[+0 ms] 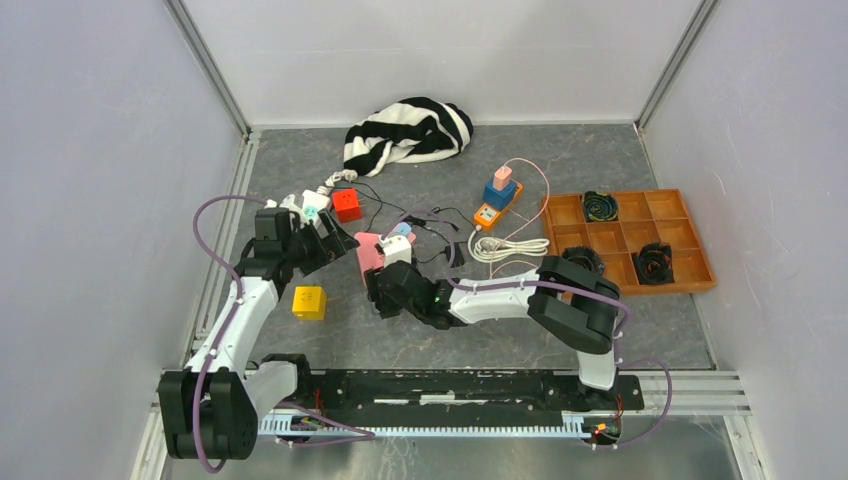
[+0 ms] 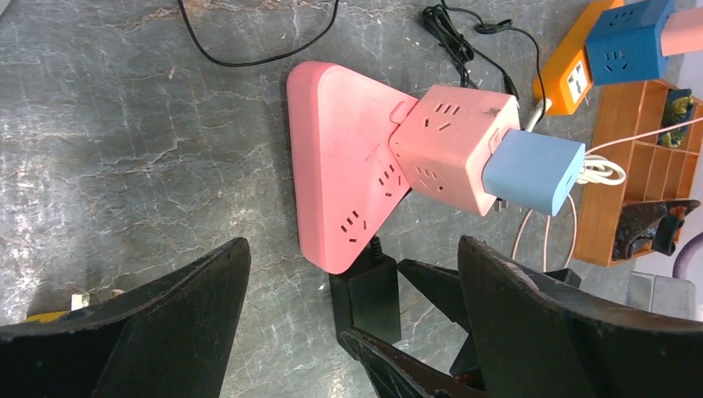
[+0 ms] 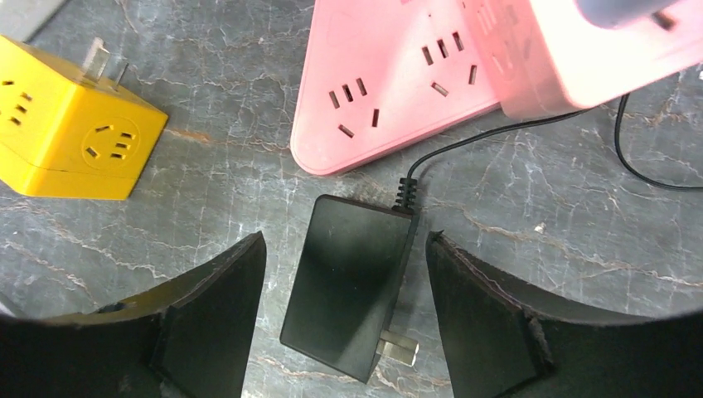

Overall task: Insert the plug
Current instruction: Pick up the plug from the center of the board.

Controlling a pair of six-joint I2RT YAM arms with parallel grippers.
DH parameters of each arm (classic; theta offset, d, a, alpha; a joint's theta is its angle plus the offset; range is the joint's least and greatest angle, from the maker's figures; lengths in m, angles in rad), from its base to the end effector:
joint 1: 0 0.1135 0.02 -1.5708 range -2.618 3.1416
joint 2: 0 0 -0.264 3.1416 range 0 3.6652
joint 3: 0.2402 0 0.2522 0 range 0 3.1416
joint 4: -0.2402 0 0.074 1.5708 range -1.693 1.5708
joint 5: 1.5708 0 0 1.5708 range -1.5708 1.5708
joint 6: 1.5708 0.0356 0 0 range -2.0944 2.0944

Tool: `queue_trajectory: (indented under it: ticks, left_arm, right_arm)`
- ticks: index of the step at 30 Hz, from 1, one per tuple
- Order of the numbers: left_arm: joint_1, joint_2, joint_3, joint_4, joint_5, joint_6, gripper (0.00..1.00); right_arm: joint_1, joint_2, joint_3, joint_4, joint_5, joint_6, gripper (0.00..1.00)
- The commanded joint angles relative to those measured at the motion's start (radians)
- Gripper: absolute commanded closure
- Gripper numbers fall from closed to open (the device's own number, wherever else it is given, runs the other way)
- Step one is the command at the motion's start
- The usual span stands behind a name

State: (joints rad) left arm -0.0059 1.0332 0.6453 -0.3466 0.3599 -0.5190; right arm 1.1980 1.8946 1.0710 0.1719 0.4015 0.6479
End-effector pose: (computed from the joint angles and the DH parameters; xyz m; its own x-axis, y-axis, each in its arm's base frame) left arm 0.2138 -0.0138 0.2312 -0.7143 -0.4600 -0.5274 -0.1007 0.8133 -0.5731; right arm 0.1584 0.3669 0.1601 -0.6252 -0.0734 -0.7770 -0.4600 0.8390 0.2908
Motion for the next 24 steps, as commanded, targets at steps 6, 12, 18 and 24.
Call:
queue_trajectory:
  ticks: [6,12,18,24]
  left_arm:
    - [0.004,-0.010,-0.003,0.011,0.000,-0.040,0.02]
    - [0.004,-0.037,-0.002,0.017,0.075,-0.042,0.05]
    - [0.002,-0.088,0.026,-0.010,0.188,-0.052,0.11]
    - [-0.027,-0.153,0.024,-0.025,0.291,-0.073,0.14]
  right_arm:
    - [0.002,0.080,0.091,-0.118,0.052,-0.033,0.28]
    - [0.002,0.001,0.011,-0.063,0.049,-0.038,0.52]
    - [-0.006,-0.209,-0.179,0.117,0.008,-0.001,0.58]
    - [-0.035,-0.384,-0.370,0.362,-0.061,0.159,0.59]
